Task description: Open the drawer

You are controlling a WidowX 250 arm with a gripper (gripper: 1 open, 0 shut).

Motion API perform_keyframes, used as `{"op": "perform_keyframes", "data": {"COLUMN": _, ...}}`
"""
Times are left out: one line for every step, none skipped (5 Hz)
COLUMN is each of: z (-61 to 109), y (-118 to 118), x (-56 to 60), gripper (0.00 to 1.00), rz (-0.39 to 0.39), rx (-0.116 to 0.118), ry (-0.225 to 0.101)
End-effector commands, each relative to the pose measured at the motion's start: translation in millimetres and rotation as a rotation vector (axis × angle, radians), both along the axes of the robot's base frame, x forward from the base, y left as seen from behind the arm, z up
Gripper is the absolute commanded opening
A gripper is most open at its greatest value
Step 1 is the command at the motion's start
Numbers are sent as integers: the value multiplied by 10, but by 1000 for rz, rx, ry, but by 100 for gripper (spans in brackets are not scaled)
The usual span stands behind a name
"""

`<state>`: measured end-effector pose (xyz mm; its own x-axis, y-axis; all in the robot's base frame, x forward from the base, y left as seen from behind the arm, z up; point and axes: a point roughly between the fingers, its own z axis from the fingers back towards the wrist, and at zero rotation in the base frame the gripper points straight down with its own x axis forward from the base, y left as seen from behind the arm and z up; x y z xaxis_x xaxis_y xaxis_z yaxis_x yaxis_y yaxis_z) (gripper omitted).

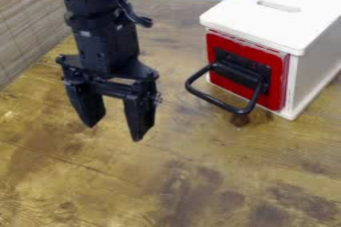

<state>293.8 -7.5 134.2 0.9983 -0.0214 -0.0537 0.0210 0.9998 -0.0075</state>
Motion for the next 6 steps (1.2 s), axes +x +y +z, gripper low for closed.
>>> {"op": "perform_keyframes", "data": {"z": 13, "y": 8, "x": -28, "gripper": 100, "rz": 86, "rx": -1, "ry": 16}}
{"op": "perform_keyframes", "data": {"z": 0, "y": 61, "x": 54, "gripper": 100, "rz": 179, "rx": -5, "ry": 24}}
{"op": "perform_keyframes", "data": {"z": -14, "y": 146, "x": 102, "gripper": 100, "rz": 239, "rx": -10, "ry": 34}}
{"op": "perform_keyframes", "data": {"z": -68, "y": -30, "x": 191, "gripper": 100, "rz": 392, "rx": -42, "ry": 23}}
{"op": "perform_keyframes", "data": {"z": -143, "y": -142, "x": 223, "gripper": 100, "rz": 474, "rx": -55, "ry": 29}}
{"op": "perform_keyframes", "data": {"z": -135, "y": -413, "x": 386, "gripper": 100, "rz": 695, "rx": -114, "ry": 20}}
